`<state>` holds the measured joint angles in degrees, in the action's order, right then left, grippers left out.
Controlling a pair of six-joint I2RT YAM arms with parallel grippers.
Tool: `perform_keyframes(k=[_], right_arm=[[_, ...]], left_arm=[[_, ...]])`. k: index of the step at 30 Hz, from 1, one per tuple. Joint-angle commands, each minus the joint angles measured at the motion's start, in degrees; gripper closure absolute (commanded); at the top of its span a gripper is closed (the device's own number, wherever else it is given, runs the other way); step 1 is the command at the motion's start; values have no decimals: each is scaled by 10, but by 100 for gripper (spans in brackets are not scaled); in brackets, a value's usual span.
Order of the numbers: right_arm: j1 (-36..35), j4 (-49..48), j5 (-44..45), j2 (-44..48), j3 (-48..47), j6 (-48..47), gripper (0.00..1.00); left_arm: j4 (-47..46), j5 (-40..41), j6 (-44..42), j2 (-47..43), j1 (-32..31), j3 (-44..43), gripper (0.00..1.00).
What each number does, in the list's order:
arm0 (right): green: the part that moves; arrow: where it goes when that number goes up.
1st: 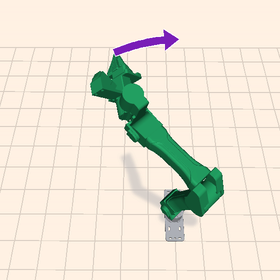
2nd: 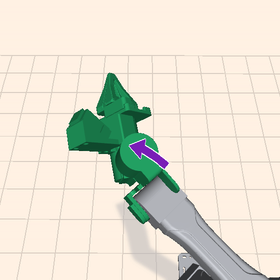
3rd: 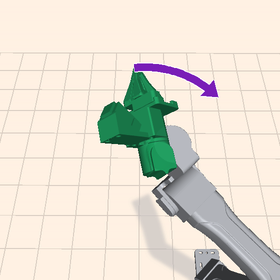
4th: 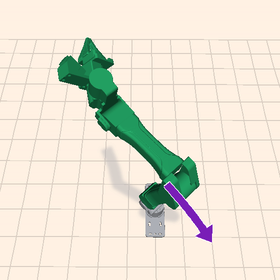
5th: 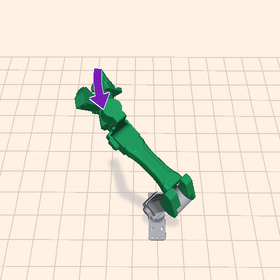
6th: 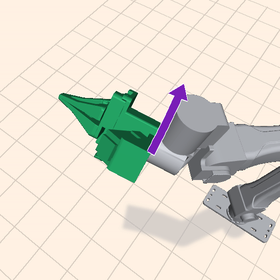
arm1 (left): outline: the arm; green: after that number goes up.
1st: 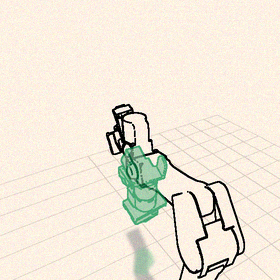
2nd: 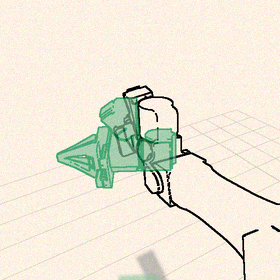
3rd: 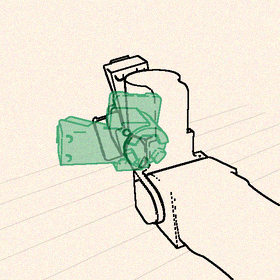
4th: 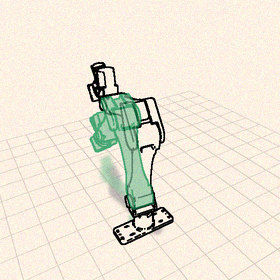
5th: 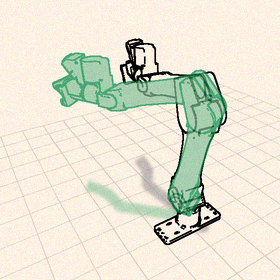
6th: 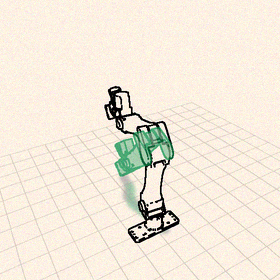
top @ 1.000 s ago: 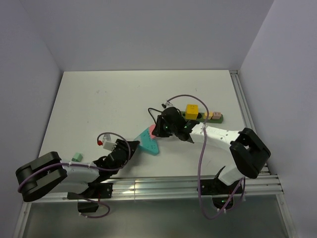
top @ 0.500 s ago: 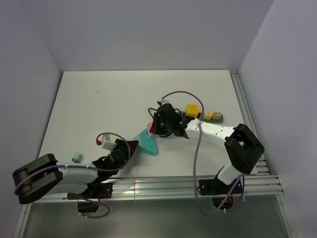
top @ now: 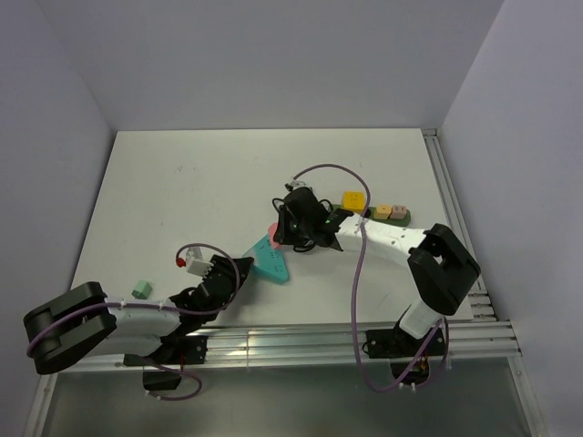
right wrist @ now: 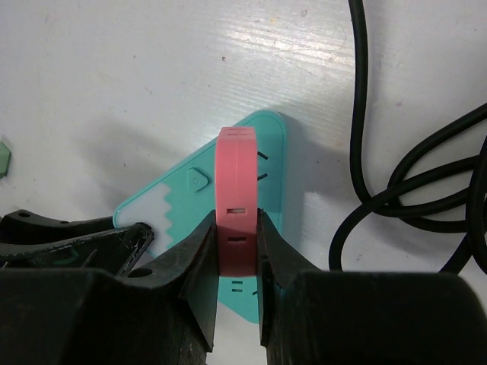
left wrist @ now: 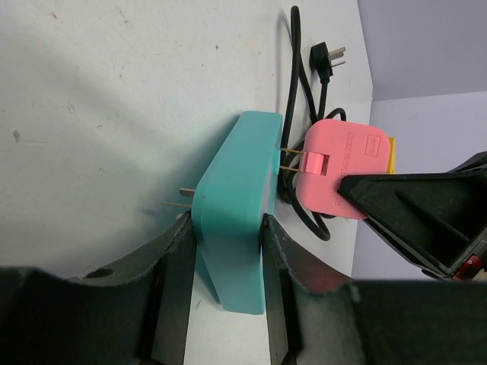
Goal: Insert the plug
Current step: Insert the plug into the socket.
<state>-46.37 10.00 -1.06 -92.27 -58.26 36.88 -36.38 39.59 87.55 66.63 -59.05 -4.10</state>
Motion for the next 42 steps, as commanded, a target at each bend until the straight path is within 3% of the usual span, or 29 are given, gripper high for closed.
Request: perform_keyframes(k=[1, 24, 30, 35, 42], right_arm=[[-7, 22, 10, -20, -24, -13, 100], [-6, 39, 10, -42, -48, -23, 100], [-3, 22, 24, -6, -27, -23, 100], [-1, 16, 63, 42, 1, -18, 100], [1, 34, 62, 20, -12, -21, 100]], left_arm=[[14, -7, -29, 14, -3, 8, 100], [-3, -12, -39, 10, -3, 20, 100], [-13, -13, -38, 18, -3, 24, 100], [-50, -22, -38, 47, 6, 33, 100], [-130, -33, -29, 136, 10, 38, 100]])
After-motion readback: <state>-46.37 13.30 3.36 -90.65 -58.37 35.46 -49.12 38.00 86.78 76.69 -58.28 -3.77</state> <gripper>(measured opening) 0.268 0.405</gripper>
